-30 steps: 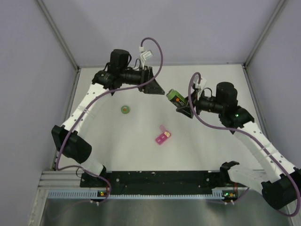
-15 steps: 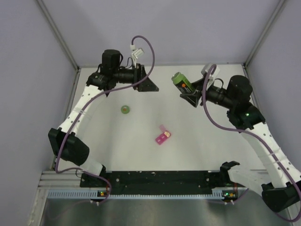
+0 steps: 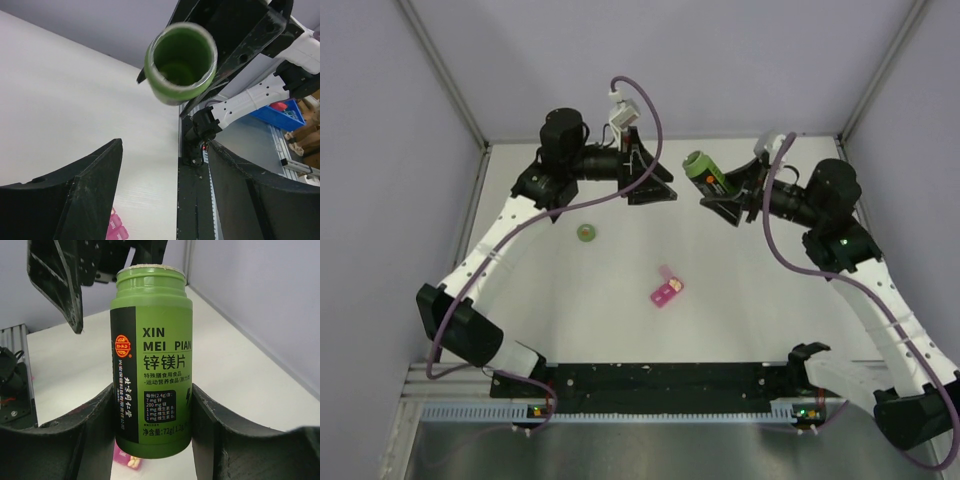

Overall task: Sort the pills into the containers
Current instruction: Place the pill at the pill bottle, then screw the lid of the pill bottle onto the pill bottle.

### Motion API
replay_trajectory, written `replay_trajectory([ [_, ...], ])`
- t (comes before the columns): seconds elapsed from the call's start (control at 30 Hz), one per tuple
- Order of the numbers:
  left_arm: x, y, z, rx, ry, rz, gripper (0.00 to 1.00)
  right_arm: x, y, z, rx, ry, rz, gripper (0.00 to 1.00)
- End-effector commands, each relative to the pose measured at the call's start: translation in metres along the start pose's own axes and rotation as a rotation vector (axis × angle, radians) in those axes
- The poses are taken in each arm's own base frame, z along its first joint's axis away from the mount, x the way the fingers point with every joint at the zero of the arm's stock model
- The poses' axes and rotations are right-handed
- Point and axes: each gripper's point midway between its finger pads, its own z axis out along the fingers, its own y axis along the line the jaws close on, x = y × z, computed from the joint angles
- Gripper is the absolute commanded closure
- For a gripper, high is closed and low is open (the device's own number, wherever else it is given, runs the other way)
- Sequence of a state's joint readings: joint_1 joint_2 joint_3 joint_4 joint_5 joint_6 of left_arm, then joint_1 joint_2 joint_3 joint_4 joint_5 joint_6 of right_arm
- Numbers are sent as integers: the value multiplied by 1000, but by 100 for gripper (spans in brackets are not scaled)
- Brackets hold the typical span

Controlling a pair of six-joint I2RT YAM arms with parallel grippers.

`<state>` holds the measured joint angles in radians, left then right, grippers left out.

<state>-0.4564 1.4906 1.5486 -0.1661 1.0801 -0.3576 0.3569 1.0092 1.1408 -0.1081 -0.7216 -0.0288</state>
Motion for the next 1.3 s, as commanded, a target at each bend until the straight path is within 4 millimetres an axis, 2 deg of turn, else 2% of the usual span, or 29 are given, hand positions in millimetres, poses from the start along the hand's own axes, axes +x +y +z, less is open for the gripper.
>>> replay_trajectory([
  [0.0, -15, 3, -4, -75, -62, 123, 25, 14, 8, 1, -57, 3, 1, 100],
  [0.1, -8, 22, -14, -199, -48, 208, 25, 25, 15, -2, -96, 25, -11, 100],
  [0.33, 23, 57, -47, -369, -16, 235, 21, 47, 28, -4, -176, 51, -23, 100],
  [0.47, 49, 103, -88, -610, 53, 256, 21, 66, 32, -6, -205, 77, -47, 100],
  [0.63, 96, 160, -145, -909, 206, 211, 20, 85, 30, -7, -204, 106, -69, 100],
  [0.83, 141, 205, -186, -1123, 371, 96, 20, 88, 28, -7, -198, 108, -91, 100],
  [1.03, 172, 232, -201, -1191, 486, -14, 18, 85, 30, -8, -198, 78, -103, 100],
  [1.17, 201, 249, -202, -1191, 574, -130, 17, 85, 32, -8, -200, 66, -109, 100],
  [1.27, 215, 258, -201, -1187, 608, -178, 15, 87, 32, -8, -202, 64, -109, 100],
])
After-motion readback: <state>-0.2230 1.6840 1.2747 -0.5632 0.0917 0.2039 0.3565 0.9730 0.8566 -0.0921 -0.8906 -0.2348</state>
